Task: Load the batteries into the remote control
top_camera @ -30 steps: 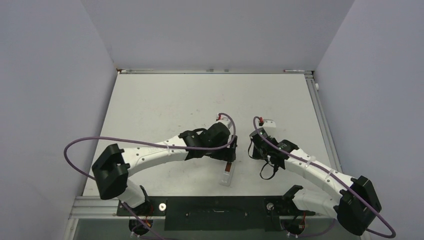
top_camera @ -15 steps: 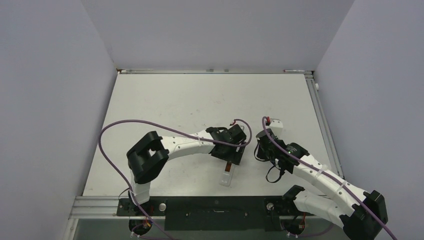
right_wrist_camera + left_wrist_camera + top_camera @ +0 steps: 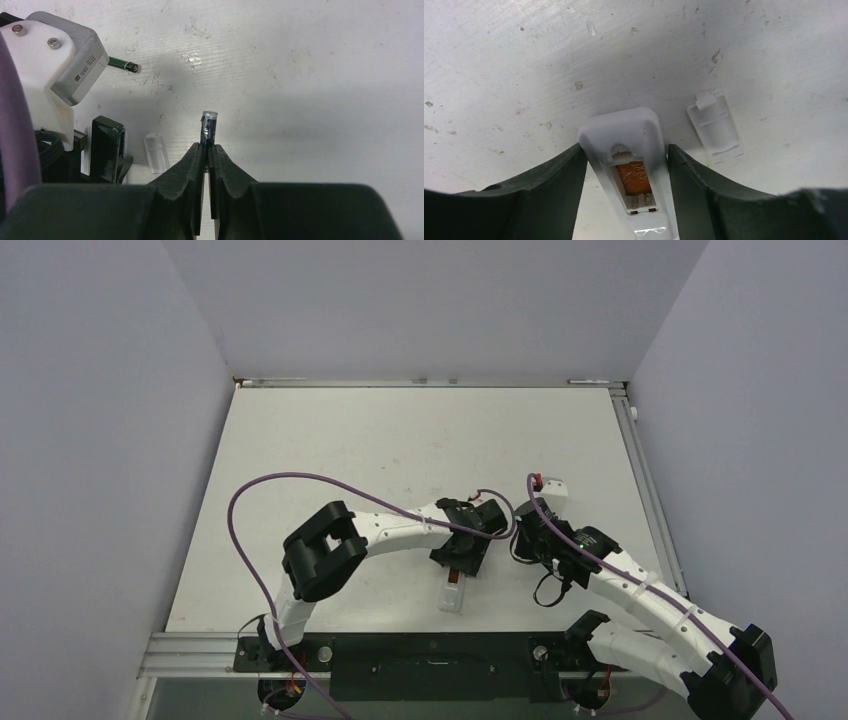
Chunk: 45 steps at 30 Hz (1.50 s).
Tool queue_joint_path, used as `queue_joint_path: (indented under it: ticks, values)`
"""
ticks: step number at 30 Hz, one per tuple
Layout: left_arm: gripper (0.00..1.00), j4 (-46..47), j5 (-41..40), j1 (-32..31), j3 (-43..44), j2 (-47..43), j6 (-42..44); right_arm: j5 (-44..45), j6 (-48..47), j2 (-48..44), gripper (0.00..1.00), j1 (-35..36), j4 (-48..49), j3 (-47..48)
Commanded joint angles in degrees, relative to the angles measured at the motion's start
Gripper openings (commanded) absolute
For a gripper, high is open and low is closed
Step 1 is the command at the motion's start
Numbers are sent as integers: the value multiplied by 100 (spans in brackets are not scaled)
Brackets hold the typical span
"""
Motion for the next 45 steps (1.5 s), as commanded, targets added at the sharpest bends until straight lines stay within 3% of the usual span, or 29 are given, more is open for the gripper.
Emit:
queue_joint_path:
  ticks: [1,7,9,15,20,26,31,37,41,44,45]
  values:
    - [51,-330,-210,34,157,115,-74,76,16,-75,8,-39,22,222]
    - [8,-234,-181,236,-214,-46,-270,59,24,-71,8,-36,25,265]
    - [0,-89,-122,371,-507,-279,-408,41,25,-68,8,-40,40,281]
    - [0,643,225,811,-1734,-1330,-1310,5,34,-45,9,-31,163,238]
    - [0,1501,507,1115,-2837,-2173,-2699,-59,52,0,8,-39,259,199]
    - [0,1562,412,1141,-3043,-2507,-4171,-41,6,-12,8,-40,209,214]
    - [27,1504,323,1142,-2915,-2489,-4803,17,-10,-74,8,-35,126,248]
    - [47,702,138,1125,-2413,-2364,-4919,69,-19,-162,9,-38,48,220]
    - [58,780,305,1109,-2566,-2414,-4991,12,-34,-137,8,-40,79,223]
    - [77,797,336,1058,-2678,-2492,-5097,-19,-70,-129,8,-40,96,248]
    - [80,791,336,1043,-2699,-2523,-5109,-19,-78,-136,8,-38,92,258]
